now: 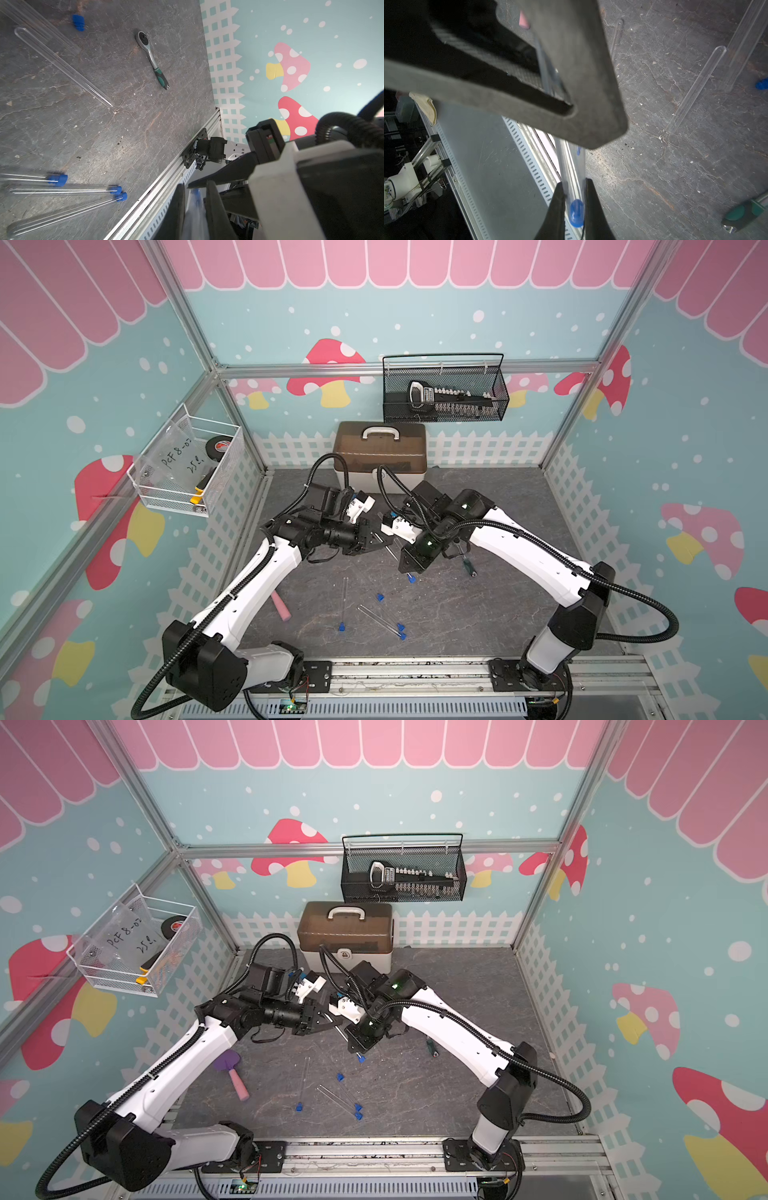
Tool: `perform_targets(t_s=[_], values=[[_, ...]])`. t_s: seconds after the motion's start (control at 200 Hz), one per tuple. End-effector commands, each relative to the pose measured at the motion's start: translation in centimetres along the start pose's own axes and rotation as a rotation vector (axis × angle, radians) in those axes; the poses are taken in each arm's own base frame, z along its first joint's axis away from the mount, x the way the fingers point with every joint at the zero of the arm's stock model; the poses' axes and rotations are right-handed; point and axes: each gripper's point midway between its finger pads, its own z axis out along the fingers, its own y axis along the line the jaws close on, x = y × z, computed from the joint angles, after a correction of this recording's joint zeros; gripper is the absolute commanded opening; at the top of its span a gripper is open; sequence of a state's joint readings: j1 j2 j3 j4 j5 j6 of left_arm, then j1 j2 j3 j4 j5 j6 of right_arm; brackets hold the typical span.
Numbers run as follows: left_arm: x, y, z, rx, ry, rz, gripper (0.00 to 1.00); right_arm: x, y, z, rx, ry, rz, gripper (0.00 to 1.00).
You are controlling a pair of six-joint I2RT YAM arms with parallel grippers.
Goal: Remove stoppers from test tubes
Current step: Pick up the test tube at the center of the board.
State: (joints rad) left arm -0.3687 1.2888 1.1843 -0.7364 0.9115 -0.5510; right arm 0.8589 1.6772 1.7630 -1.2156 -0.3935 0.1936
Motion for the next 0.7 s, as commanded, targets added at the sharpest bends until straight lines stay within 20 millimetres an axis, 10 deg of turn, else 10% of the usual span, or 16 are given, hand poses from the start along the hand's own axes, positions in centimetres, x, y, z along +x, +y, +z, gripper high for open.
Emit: perform_targets(t_s=[0.0, 0.245, 0.47, 0.695], values=[[-0.1, 0.2, 0.1, 0.008, -0.003, -0.01, 0.05, 0.2, 0.1, -0.3, 0.001, 0.007, -0.018, 0.09], [-2.3, 0.6, -1.1, -0.006, -0.087, -0.049, 0.0, -1.2, -1.6, -3.6, 0.041, -0.098, 0.051, 0.49], [-10.8, -3.8, -8.2, 0.13, -0.65, -0.064, 0.0, -7.6, -5.1, -12.6, -0.097, -0.57, 0.276, 0.55], [-13.5, -7.4, -11.7, 0.4, -0.838, -0.128, 0.0, -12.6, -5.3, -18.7, -0.523, -0.901, 0.413, 0.58]])
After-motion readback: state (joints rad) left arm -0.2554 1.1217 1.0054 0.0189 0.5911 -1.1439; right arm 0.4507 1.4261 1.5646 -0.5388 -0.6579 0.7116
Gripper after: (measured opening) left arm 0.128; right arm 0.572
